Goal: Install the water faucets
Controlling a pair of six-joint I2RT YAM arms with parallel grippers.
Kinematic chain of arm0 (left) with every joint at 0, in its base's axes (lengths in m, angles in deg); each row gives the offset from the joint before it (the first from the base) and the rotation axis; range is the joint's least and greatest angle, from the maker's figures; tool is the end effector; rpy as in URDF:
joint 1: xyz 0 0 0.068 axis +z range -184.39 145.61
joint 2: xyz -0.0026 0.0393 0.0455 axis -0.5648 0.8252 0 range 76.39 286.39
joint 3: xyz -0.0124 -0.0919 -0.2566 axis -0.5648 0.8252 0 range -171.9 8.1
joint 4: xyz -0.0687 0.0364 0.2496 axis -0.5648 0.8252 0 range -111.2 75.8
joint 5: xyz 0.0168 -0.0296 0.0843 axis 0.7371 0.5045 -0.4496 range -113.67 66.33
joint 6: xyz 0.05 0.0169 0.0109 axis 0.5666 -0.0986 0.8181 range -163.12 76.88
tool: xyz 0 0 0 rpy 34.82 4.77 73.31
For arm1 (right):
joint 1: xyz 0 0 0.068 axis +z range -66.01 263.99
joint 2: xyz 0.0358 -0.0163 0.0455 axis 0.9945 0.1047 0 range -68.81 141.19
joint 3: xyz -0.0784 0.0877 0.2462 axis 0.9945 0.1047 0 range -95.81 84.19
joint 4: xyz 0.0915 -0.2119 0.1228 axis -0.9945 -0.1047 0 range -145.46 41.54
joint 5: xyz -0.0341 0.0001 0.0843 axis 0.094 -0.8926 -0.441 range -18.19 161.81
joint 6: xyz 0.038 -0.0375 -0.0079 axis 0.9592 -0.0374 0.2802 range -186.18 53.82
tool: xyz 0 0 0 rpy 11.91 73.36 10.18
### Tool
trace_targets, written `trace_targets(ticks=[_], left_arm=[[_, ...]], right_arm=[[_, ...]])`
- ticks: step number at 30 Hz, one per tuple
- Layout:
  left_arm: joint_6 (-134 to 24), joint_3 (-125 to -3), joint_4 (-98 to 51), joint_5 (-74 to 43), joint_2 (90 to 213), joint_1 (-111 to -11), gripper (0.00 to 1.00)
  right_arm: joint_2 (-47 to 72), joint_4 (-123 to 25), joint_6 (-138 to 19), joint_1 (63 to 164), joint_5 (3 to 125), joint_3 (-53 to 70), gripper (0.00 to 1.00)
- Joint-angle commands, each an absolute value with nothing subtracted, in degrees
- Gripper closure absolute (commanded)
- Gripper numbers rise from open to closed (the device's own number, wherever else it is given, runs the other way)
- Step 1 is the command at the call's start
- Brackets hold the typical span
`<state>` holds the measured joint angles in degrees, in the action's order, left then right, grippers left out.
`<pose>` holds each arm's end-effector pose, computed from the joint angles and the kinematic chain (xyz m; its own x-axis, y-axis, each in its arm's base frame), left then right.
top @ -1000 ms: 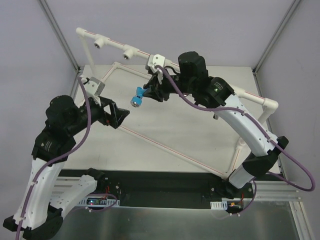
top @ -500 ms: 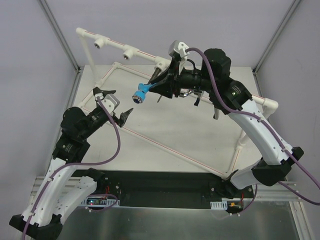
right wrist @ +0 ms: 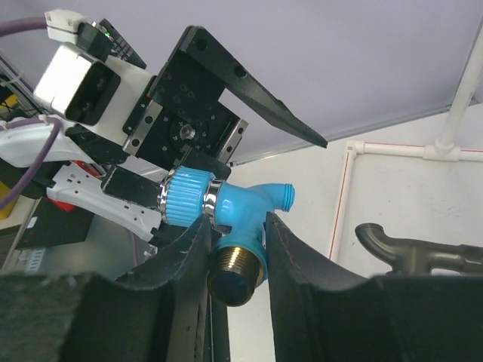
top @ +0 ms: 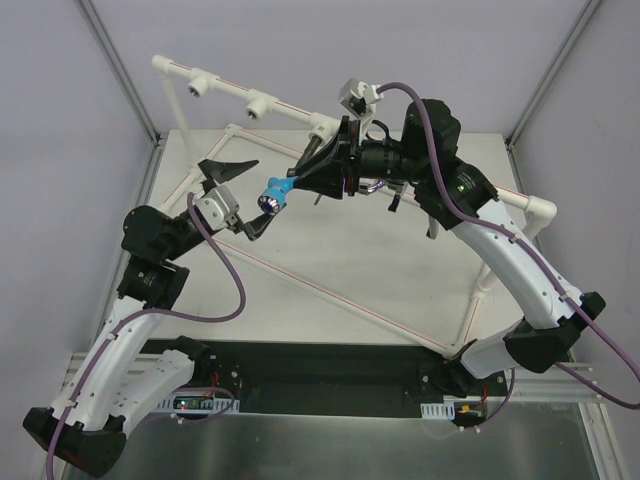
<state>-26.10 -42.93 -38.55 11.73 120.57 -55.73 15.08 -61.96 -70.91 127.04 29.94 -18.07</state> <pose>0.1422 -0.0777 0.4284 0.5958 0.0234 -0.8028 0.6425 0.5859 0.4939 0.2071 0.2261 0.5186 0.1437 0.0503 -0.9883 -0.9858 0.0947 -0.1385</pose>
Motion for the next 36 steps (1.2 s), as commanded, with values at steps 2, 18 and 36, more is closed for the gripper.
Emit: trace_targets(ticks=[2, 18, 36], left_arm=[[-29.49, -45.25, -46.07, 19.05, 121.82, -56.01, 0.15], [-39.86, -44.29, -58.38, 23.18, 124.81, -56.10, 0.48], [-51.46, -43.23, -62.26, 16.16, 123.32, -56.10, 1.00]], right_arm=[[13.01, -54.79, -63.64, 126.26, 26.37, -18.12, 0.99], [11.96, -53.12, -58.19, 125.74, 25.14, -16.54, 0.99], [11.43, -52.59, -53.79, 122.13, 25.76, -13.29, 0.63]])
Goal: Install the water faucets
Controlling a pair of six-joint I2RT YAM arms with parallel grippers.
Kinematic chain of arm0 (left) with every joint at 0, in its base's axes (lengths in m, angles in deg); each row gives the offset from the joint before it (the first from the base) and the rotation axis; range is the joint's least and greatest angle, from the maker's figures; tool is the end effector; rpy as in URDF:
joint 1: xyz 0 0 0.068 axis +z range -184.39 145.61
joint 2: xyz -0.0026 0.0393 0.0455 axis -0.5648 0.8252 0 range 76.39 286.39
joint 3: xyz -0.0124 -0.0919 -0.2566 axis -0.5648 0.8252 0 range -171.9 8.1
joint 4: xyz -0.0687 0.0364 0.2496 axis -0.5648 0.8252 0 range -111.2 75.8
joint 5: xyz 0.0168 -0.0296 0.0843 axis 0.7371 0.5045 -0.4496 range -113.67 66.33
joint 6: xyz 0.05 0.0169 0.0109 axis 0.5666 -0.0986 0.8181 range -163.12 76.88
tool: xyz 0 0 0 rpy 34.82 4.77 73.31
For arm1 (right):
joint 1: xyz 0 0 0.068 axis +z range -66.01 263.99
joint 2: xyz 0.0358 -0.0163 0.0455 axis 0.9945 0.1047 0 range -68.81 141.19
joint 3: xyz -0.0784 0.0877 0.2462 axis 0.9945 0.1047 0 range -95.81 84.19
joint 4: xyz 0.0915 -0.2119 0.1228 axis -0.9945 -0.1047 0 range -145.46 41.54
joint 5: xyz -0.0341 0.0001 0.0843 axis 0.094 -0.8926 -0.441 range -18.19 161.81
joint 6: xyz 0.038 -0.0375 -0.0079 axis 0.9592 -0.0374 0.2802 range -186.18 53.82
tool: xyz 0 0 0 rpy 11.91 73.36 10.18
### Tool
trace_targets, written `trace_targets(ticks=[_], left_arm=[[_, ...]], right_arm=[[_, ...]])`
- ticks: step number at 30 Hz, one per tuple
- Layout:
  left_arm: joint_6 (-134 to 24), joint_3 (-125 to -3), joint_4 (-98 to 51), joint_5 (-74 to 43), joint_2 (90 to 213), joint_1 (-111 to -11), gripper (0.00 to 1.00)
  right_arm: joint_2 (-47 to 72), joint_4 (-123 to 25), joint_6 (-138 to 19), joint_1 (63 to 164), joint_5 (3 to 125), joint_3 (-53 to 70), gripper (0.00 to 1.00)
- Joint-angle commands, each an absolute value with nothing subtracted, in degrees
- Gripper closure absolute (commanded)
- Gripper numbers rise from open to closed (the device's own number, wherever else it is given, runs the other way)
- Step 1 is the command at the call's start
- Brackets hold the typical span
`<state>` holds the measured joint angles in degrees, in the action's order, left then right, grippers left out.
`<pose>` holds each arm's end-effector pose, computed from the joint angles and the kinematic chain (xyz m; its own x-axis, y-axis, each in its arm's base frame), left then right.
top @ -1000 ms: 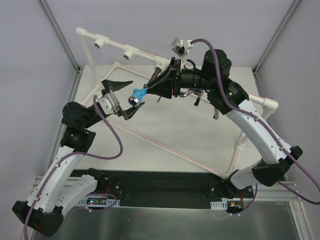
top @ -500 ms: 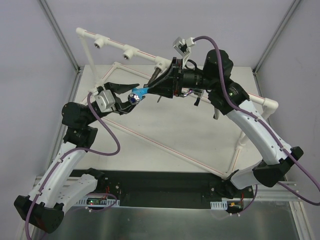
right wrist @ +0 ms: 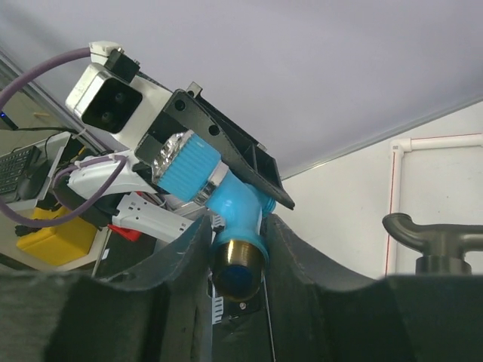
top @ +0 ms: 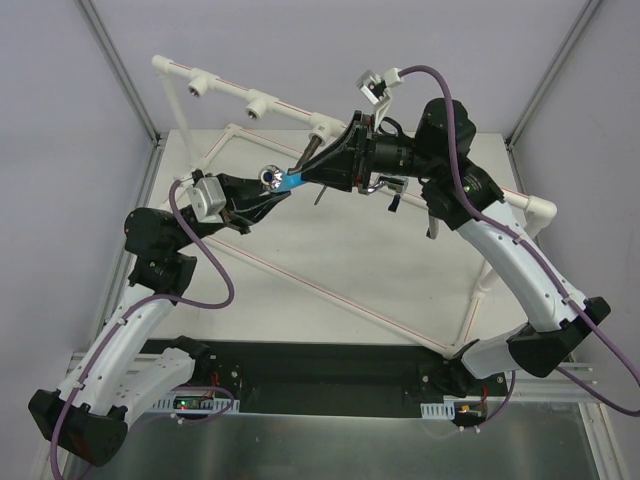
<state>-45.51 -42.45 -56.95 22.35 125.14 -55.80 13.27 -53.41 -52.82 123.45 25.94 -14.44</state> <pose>0.1464 -0.0849 0.4397 0.5341 -0.2405 -0.8105 0.8076 0.4287 0.4050 0.2140 0.2093 0.5221 -0.0768 0.1453 -0.9864 -0.9946 0.0588 0.0861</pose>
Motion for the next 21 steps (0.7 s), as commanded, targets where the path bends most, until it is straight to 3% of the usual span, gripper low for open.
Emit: trace_targets(ticks=[1, 2, 5, 12, 17, 21], left_arm=[[-53.12, -43.41, -61.03, 14.50, 123.14, -56.10, 1.00], [-53.83, -43.67, -59.54, 11.17, 123.14, -56.10, 1.00], [-56.91, -45.77, -51.02, 3.36, 123.14, -56.10, 1.00], [-65.61, -51.48, -34.14, -9.51, 124.37, -54.00, 1.00], [-84.57, -51.93, -29.82, -1.18, 127.61, -40.85, 1.00], [-91.01, -51.67, -28.07, 0.24, 129.03, -38.96, 1.00]], right_arm=[[11.26, -52.85, -54.22, 121.78, 25.84, -13.28, 0.56], [11.08, -53.20, -54.58, 120.91, 26.19, -13.20, 0.44], [9.94, -55.57, -57.81, 118.72, 27.68, -13.63, 0.29], [9.76, -79.37, -83.02, 114.31, 41.82, -25.22, 0.20], [12.13, -96.34, -97.45, 111.16, 57.27, -35.41, 0.17], [12.66, -104.17, -106.24, 107.81, 61.00, -37.28, 0.16]])
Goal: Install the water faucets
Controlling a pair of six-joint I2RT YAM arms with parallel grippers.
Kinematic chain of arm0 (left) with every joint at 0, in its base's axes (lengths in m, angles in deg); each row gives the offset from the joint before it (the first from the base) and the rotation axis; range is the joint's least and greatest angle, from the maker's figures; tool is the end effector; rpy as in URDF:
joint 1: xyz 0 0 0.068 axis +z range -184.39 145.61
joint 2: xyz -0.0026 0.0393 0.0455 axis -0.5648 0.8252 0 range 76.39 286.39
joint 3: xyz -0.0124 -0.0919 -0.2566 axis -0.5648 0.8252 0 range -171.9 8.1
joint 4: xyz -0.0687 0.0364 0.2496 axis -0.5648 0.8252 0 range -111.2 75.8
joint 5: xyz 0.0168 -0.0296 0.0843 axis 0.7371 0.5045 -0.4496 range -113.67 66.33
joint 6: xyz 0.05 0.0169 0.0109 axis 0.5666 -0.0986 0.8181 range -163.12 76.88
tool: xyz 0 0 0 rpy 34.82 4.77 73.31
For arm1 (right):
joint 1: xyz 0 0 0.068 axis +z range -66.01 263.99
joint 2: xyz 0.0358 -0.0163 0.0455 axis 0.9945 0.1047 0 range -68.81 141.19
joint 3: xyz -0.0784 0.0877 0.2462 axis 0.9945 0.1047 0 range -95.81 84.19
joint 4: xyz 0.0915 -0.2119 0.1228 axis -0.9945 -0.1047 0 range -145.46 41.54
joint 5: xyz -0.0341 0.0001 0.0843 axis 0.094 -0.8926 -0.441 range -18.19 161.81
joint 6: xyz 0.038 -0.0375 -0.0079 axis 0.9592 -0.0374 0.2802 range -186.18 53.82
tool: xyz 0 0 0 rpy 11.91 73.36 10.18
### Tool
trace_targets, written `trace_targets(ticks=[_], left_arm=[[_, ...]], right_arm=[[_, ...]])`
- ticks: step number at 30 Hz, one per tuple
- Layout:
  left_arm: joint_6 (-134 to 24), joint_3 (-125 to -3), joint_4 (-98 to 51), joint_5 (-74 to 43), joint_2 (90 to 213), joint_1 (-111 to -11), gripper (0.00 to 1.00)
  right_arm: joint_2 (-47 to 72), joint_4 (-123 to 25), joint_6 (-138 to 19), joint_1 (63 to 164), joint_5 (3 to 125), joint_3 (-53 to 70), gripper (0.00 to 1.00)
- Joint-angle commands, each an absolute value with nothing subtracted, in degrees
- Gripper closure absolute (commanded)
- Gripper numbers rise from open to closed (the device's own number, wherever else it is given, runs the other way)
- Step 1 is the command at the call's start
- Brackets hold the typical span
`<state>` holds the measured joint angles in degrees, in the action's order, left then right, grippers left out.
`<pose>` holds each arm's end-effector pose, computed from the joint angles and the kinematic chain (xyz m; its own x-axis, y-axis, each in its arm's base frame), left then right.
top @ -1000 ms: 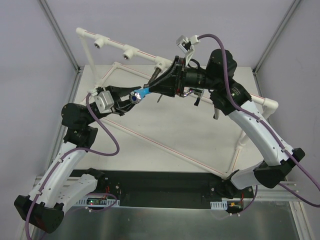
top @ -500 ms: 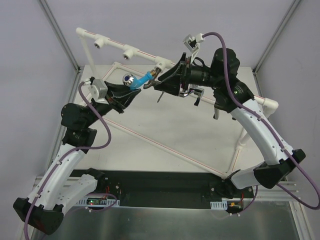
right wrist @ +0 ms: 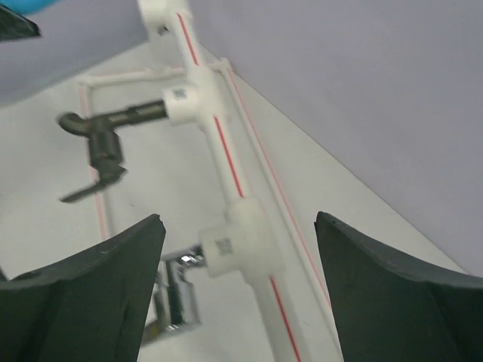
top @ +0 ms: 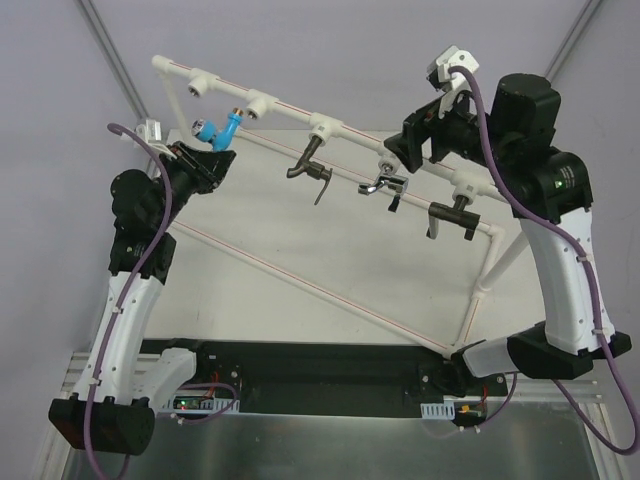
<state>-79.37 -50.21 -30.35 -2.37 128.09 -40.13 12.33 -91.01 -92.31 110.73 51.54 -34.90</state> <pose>0.1937 -0.0325 0.4375 -0.0430 -0.5494 -0.8345 0.5153 0.7034 -0.4896 0.2112 0.1203 0.5637 0.2573 -0.3329 -0.9072 -0.6874 0.5968 -0.4140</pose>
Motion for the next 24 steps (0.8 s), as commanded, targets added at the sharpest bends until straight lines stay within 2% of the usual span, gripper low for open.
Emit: trace_targets(ticks=[1, 6, 16, 18, 24], left_arm=[[-92.41, -51.84, -27.27, -0.11, 129.21, -38.87, 1.00], [-98.13, -52.72, -21.57, -0.46, 131.58, -37.20, 1.00], [-106.74, -53.25, -24.96, 2.61, 135.44, -36.15, 1.00], [-108.41, -52.82, -26.82, 2.70, 136.24, -36.15, 1.00], [-111.06, -51.85, -34.03, 5.16, 137.12, -36.15, 1.00]], right_arm=[[12.49, -106.45, -109.04, 107.20, 61.17, -37.28, 0.17], [11.52, -112.00, -114.86, 104.03, 60.74, -35.70, 0.17], [12.13, -111.84, -118.74, 103.15, 58.02, -29.46, 0.24], [12.83, -111.22, -119.09, 103.15, 57.66, -29.02, 0.28], [12.66, -109.46, -118.83, 103.06, 55.38, -27.53, 0.53]])
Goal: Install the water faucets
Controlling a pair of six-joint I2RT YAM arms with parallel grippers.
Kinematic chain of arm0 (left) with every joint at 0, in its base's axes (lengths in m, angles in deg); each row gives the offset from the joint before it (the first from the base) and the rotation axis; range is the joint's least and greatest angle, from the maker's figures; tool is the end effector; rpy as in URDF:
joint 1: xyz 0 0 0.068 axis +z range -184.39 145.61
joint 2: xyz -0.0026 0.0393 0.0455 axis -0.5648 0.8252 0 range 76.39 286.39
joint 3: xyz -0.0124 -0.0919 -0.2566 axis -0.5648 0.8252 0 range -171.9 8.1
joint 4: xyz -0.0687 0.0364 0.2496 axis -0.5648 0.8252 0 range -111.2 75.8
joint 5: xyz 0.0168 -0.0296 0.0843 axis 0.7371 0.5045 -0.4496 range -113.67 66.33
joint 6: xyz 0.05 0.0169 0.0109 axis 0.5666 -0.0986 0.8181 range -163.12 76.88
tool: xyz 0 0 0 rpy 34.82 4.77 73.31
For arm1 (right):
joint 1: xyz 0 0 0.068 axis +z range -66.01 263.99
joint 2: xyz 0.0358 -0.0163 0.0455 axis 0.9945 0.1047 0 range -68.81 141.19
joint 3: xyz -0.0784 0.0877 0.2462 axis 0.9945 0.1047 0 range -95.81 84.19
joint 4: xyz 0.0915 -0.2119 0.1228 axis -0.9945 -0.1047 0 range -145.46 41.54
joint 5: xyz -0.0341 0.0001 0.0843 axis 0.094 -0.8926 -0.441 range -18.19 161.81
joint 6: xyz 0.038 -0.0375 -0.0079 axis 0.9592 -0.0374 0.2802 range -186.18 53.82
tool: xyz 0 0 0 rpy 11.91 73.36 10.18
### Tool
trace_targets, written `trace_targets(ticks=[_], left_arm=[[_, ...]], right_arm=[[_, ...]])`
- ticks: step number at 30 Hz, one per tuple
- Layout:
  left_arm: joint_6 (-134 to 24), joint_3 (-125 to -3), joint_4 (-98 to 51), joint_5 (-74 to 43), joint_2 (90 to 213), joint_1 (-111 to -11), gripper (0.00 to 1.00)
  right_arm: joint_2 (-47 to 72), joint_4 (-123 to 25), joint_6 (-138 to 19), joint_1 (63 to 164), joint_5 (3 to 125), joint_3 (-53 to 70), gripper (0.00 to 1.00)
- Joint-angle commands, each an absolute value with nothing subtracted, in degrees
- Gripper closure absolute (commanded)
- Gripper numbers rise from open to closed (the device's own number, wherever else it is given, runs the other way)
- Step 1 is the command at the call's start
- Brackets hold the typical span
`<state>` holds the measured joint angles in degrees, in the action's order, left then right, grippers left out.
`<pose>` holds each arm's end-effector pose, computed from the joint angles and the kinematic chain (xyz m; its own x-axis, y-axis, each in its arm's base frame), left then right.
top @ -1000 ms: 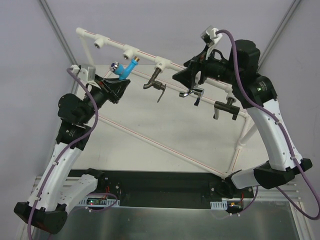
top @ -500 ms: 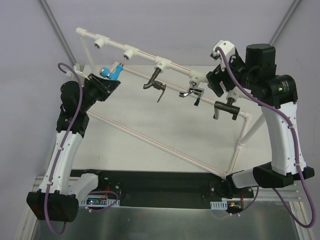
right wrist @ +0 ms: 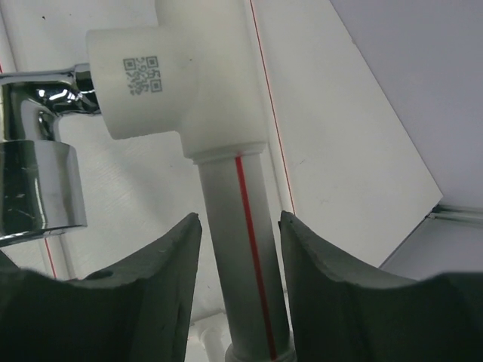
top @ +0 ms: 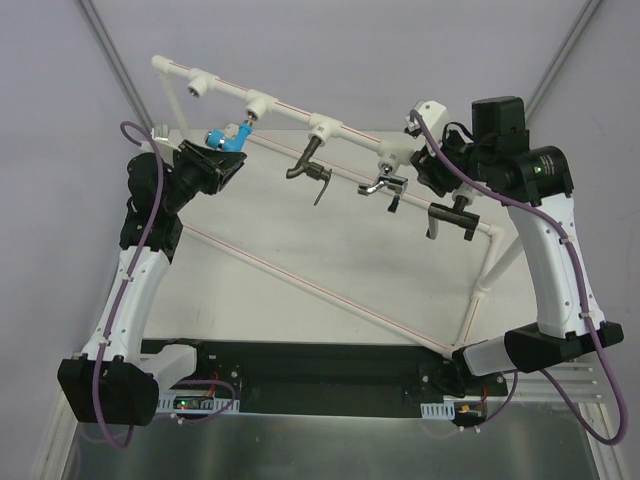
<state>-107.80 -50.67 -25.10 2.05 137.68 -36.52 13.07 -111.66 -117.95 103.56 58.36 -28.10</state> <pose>0.2459 -0.0246 0.3967 -0.4119 -0.7996 -0.4369 0.2212 0.3774 -0.8992 0.2374 0.0932 0.4917 0.0848 -0.7807 -0.6192 -0.7165 0.3841 -0.5823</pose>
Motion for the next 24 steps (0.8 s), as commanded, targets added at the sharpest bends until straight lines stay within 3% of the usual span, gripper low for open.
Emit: trace_targets(ticks=[1, 3, 4, 7, 24], left_arm=[[-111.06, -51.50, -34.30, 5.25, 136.77, -36.15, 1.00], [-112.45, -50.09, -36.05, 5.86, 136.33, -35.62, 1.00], [-113.77, -49.30, -37.36, 6.39, 136.07, -35.36, 1.00], [-120.97, -45.00, -45.44, 8.50, 135.97, -33.52, 1.00], [-124.33, -46.57, -44.76, 13.51, 137.47, -31.58, 1.00]], right_arm=[[12.66, -109.28, -118.65, 103.15, 55.20, -27.26, 0.61], [12.49, -108.41, -118.48, 103.15, 55.37, -26.74, 0.72], [12.31, -108.23, -118.39, 103.06, 55.46, -26.56, 0.85], [12.13, -107.61, -118.47, 103.06, 55.64, -26.21, 0.99], [9.32, -104.53, -119.09, 103.15, 56.17, -21.81, 0.99]])
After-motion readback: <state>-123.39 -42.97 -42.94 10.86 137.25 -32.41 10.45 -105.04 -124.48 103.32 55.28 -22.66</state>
